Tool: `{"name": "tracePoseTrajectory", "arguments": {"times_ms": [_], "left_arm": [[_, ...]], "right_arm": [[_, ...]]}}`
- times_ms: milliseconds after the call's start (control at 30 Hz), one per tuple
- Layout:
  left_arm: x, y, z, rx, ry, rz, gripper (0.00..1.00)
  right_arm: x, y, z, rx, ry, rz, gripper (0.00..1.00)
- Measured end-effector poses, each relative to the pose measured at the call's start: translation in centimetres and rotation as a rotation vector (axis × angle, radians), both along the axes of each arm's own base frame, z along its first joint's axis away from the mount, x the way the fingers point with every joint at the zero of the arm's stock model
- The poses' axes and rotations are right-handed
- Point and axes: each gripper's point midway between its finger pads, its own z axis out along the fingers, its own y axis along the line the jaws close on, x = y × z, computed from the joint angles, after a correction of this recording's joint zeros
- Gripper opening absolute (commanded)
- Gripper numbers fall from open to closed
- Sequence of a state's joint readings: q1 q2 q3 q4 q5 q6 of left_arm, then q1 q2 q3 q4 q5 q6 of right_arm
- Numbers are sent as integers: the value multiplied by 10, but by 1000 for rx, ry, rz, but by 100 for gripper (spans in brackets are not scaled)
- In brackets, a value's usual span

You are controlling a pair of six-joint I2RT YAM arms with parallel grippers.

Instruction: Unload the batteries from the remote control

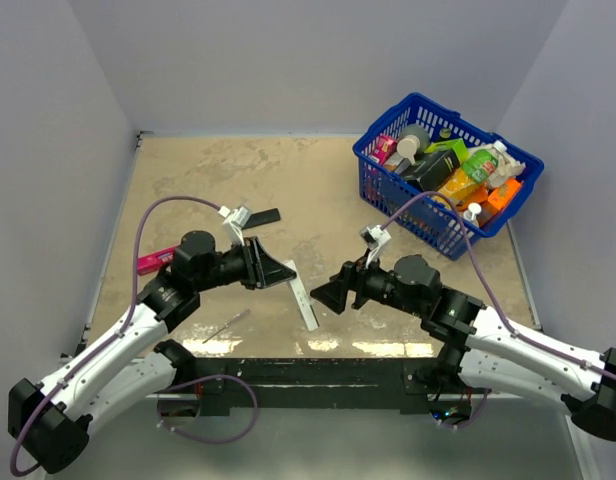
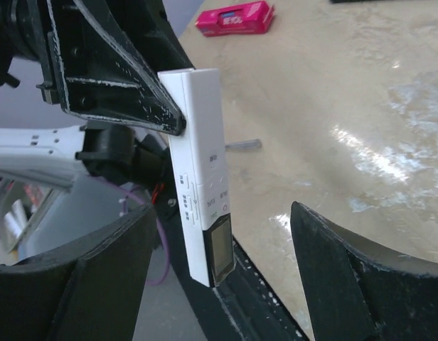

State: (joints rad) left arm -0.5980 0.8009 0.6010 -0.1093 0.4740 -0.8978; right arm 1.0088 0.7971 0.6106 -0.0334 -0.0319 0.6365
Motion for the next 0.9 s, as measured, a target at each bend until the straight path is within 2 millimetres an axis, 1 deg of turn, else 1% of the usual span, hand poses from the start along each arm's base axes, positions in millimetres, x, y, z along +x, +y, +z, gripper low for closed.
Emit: {"name": "tracePoseTrajectory", "arguments": {"times_ms": [33,167,333,400,467,500,533,700,800,833,867,900], "left_arm": [[-2,-1,5,-7,-34,-24,0],[-11,-5,21,-22,-141,-114,0],[-20,-10,39,-63,-219,-191,0],[-23,-12,46,-92,-243,-217,0],[-25,-14,51,-124,-265,-234,0],[-26,-15,52,-137,-267,-241,0],[-27,-16,51,-144,-264,-248,0],[-30,-17,49,-164,-261,-262,0],[-29,-18,51,-171,-262,-266,0],[-29,-18,51,-174,-261,-267,0],[-29,-19,51,-177,-257,-266,0],[-30,-19,51,-184,-256,-268,5]], "right_arm": [[-2,1,1,15,13,23,76],[-11,11,0,45,58,123,74],[-19,23,-6,65,94,211,73],[-22,26,-7,75,102,233,69],[-24,28,-3,95,102,252,63],[-25,29,0,108,96,260,56],[-25,30,3,118,90,262,54],[-28,31,10,150,84,276,47],[-29,31,12,165,80,280,40],[-29,31,13,170,79,284,32],[-29,32,14,175,77,286,28],[-30,32,15,179,78,291,24]]}}
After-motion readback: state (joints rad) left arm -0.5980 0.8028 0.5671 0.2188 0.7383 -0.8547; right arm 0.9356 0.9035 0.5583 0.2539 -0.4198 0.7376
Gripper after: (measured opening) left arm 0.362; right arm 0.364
